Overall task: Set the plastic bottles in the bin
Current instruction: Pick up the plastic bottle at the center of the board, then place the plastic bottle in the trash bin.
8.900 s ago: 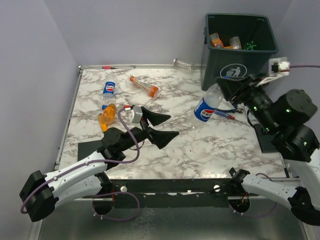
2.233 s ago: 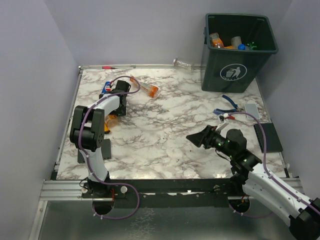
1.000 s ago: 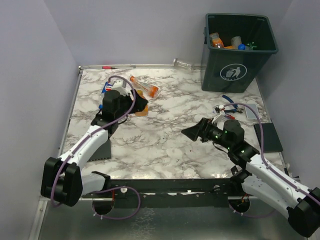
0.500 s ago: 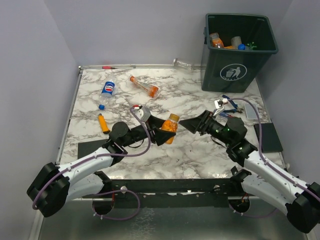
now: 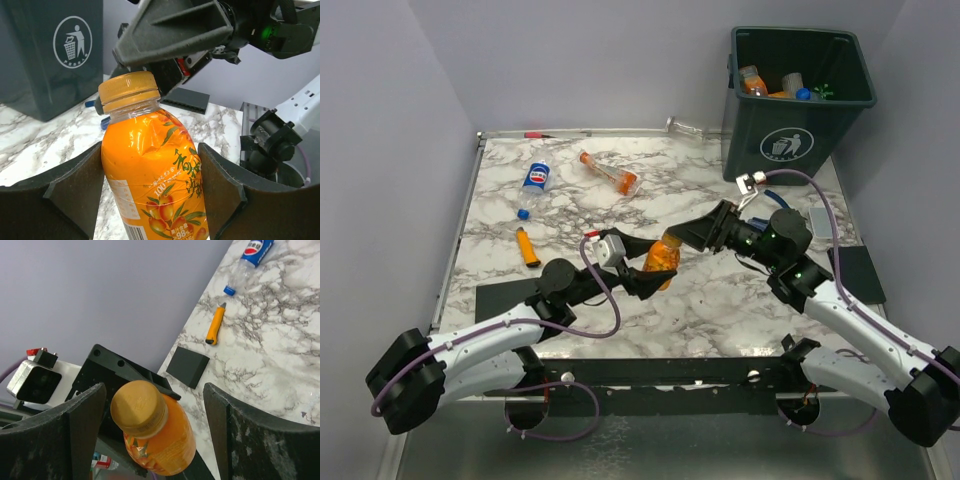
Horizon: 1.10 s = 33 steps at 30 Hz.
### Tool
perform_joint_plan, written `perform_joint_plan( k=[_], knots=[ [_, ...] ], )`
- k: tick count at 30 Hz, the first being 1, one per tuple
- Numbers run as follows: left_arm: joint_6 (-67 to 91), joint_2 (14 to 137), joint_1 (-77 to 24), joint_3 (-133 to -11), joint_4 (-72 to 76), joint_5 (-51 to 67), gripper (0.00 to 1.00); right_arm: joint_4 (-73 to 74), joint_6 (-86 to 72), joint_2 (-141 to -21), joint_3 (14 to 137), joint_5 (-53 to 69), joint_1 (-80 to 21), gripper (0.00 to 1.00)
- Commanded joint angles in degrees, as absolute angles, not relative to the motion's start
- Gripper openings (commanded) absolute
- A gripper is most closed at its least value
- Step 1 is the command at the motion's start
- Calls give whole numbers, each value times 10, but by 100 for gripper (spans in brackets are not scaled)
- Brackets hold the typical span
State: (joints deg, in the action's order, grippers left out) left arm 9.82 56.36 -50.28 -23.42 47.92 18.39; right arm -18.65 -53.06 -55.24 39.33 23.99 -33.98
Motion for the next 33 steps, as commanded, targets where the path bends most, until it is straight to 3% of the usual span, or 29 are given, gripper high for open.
perform_joint_plan(
  k=[1,5,11,13,14,15,17,18,22,28,33],
  knots=[
    [76,562,-512,-219,497,132,43,-139,-512,-563,421,264,-358,81],
    [73,564,-513,-218,497,119,42,-118,-493,-580,433,244,-383,75],
    [72,565,-515,-215,497,112,42,-124,-491,-610,442,239,-399,53],
    [71,563,-515,-214,497,110,43,-121,-485,-614,444,233,-402,41],
    [71,562,-516,-214,497,109,48,-116,-480,-615,446,227,-402,33],
    [75,561,-515,-215,493,108,60,-112,-471,-614,448,222,-402,22],
    [83,556,-515,-232,446,125,88,-77,-427,-609,467,208,-403,7],
    [82,555,-516,-250,405,142,98,-46,-396,-605,482,198,-402,1],
    [68,575,-515,-334,240,211,99,74,-265,-595,549,196,-402,0],
    [73,618,-515,-383,187,281,99,121,-204,-578,575,222,-402,0],
    [106,649,-514,-396,198,306,86,115,-183,-560,569,228,-403,0]
  ],
)
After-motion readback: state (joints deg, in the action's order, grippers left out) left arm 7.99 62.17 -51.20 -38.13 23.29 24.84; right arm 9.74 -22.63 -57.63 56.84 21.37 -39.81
